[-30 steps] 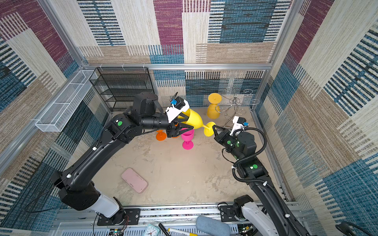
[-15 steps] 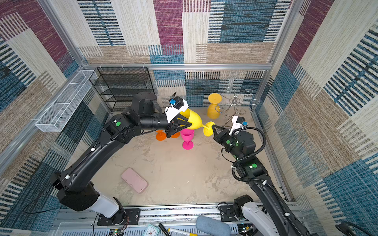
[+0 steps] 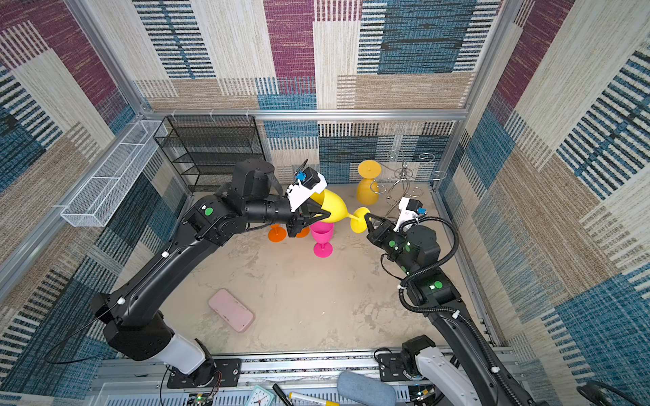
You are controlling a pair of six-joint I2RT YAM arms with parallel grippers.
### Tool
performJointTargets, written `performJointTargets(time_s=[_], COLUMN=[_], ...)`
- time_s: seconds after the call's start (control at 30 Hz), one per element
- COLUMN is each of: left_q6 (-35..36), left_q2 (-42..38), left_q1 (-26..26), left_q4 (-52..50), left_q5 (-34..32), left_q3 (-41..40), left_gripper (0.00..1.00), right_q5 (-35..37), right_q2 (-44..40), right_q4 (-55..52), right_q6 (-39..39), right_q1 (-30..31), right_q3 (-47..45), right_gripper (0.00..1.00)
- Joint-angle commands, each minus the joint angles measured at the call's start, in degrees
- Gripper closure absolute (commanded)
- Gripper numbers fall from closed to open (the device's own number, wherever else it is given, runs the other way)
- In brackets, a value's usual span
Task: Take the wine glass off the wine glass rack
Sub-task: Pick up the wine glass from the wine glass rack.
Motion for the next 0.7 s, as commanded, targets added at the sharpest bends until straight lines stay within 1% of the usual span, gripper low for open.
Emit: performJointTargets(time_s=[0.0,0.2,0.23,0.27,0.3,0.4,0.47,0.57,0.67], left_q6=[-1.22,-1.42,-1.47,-1.38,-1.25,-1.34,-1.58,-1.66,-1.93], left_q2=[0.29,-0.93,-1.50,-2.18,-2.91,-6.24,-8.22,-10.80,-12.36], left_q1=[0.05,0.00,0.01,0.04,-0.01,0.08,0.17,0.39,0.56], left_q4=[-0.21,-1.88,-2.48,-2.87,-3.22,-3.73,-4.30,-5.96,-8.66], left_q5=[-1.33,-2.47,-3.06,-3.77,-4.34,-6.32,-7.47,-9.42,-12.31], left_q3=[1.17,1.82,1.49,0.95,0.31,-2.61,-4.03,-5.33,-6.46], left_gripper=[1.00,1.00,1.00,1.00,1.00,1.00,1.00,1.00,1.00], right_q5=[1.07,0.59,0.36,0.21,0.18,-0.38,-0.74,-0.88,-0.78], right_q2=[-0.48,-1.58,-1.92,-2.22,-2.41,-2.61,-2.95,-2.62,-2.03], right_q4=[-0.04,0.87,1.31,1.54,1.64,1.85,2.52,2.62,2.13], right_q6=[-0.35,-0.83,-1.10,-1.51,-1.89,-3.42,-4.48,-6.24,-7.70], right_q1=[0.12,0.23,0.31,0.31,0.29,0.42,0.48,0.68,0.73], right_q3=[0.67,0.15,-0.09,-0.09,0.00,0.50,0.50,1.07,1.88], right_gripper=[1.00,1.00,0.95,0.87,0.78,0.47,0.32,0.21,0.17])
